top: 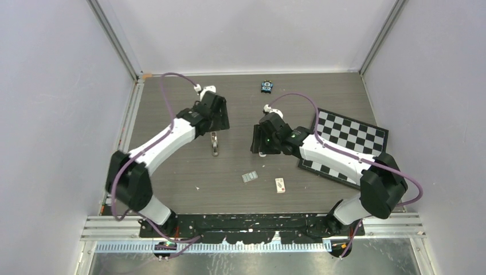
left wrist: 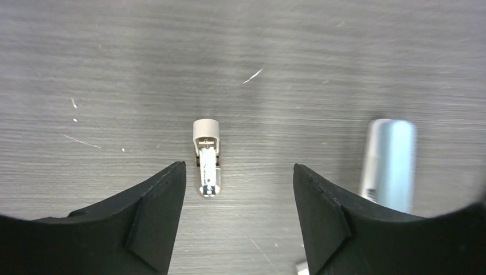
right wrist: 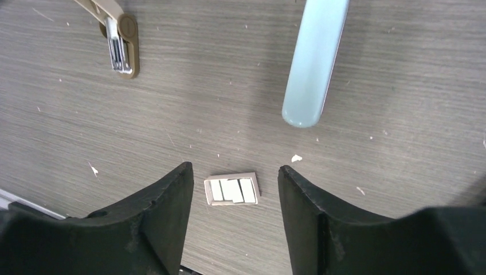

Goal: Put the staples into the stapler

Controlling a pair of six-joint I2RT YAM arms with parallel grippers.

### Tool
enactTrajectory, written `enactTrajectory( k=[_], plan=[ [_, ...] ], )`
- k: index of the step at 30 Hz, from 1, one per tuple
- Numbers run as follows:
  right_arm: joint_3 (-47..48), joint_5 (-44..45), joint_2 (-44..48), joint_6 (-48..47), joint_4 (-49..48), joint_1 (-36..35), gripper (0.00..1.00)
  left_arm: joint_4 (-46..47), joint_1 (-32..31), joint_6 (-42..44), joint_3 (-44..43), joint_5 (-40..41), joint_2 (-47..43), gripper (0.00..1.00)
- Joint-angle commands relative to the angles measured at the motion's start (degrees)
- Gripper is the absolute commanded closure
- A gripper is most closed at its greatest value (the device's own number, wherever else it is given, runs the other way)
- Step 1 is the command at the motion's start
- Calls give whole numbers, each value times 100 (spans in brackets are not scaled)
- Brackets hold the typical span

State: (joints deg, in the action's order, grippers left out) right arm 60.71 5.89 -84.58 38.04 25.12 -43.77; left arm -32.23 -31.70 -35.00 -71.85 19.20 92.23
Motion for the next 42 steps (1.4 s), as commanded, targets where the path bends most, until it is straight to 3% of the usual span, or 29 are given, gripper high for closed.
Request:
enactTrajectory(
  k=[1, 7, 15, 29, 42],
  plan=[
    [67, 364, 196, 260, 221, -333, 43, 205, 128, 274, 88, -358, -1303, 27],
    [115, 879, -97, 472, 400, -945, 50, 42, 478, 461, 810, -1248, -2668, 17],
    [348, 1299, -742, 446, 636, -1443, 54, -82, 788, 289, 2173, -2571, -4176, 23],
    [820, 1599, -1456, 315, 914, -1754, 62, -250, 854, 179, 2877, -2860, -4460, 27],
    [855, 1580, -1798, 224, 857, -1759, 66, -284, 964, 212, 2958, -2808, -4496, 27]
  ],
)
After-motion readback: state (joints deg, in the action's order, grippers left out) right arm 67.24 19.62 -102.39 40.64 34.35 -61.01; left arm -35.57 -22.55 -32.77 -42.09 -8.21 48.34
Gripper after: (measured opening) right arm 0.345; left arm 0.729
